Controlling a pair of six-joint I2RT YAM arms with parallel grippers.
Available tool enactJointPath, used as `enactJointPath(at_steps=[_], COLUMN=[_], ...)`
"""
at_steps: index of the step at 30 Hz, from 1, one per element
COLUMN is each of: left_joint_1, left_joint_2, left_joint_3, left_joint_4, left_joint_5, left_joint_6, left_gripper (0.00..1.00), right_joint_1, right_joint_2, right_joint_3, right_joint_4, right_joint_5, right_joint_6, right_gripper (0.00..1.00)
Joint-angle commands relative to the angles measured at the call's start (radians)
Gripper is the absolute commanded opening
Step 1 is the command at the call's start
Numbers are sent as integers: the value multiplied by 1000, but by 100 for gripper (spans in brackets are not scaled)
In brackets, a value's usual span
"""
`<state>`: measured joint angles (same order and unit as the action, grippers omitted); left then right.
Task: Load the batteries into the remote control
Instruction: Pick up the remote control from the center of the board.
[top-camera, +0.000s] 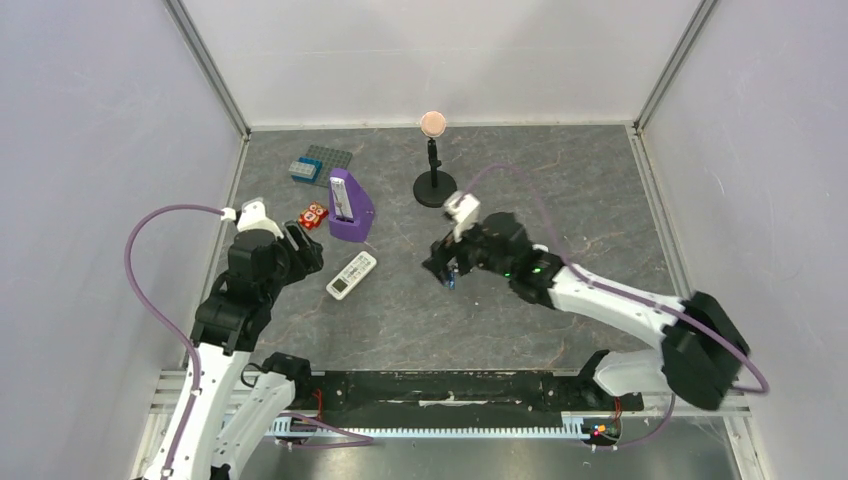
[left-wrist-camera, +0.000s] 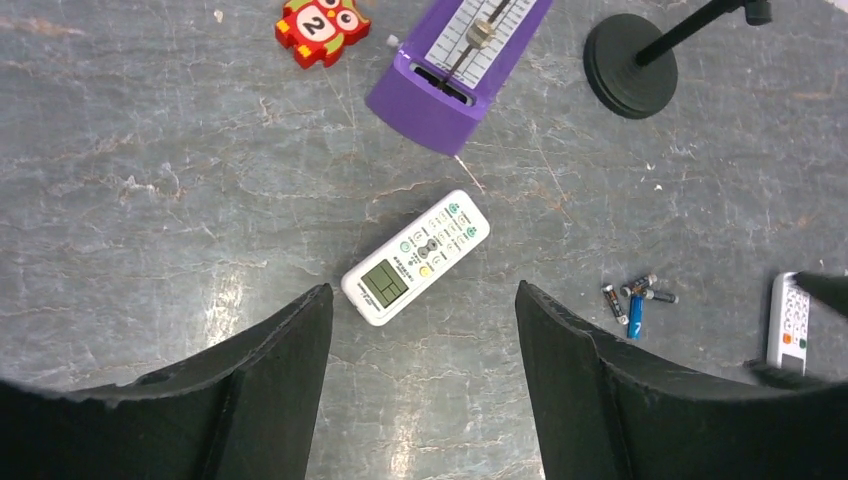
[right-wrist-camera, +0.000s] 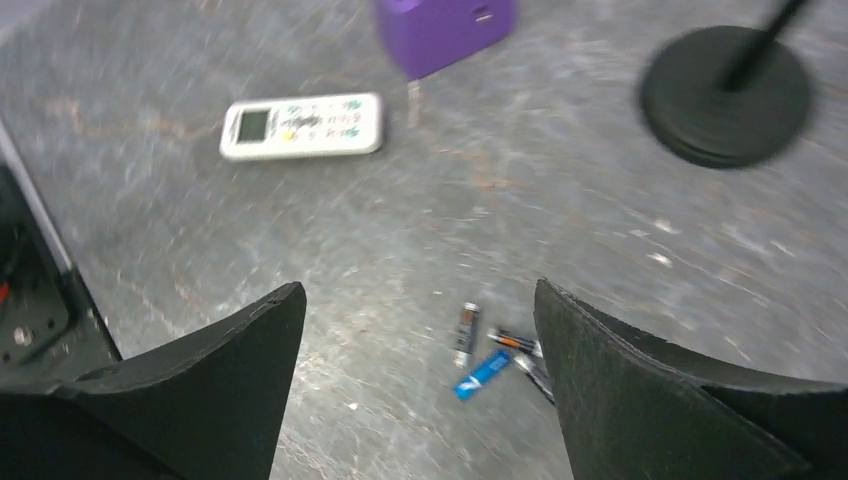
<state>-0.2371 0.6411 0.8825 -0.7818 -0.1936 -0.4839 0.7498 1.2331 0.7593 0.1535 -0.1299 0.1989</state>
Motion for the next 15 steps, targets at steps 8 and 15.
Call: enactJointPath(at_steps=[8,15], left_joint_1=[-5,-63], left_joint_2=[222,492], left_joint_3=[-193,-108], left_joint_4=[287,337], left_joint_5=[281,159], left_joint_6=[51,197], left_gripper=[64,63], right_joint_1=[128,114], right_joint_2=[244,199], right_joint_3=[198,158], right_joint_4=[75,14], right_joint_5=[92,172], right_joint_6=[-99,-94], right_gripper=[87,91])
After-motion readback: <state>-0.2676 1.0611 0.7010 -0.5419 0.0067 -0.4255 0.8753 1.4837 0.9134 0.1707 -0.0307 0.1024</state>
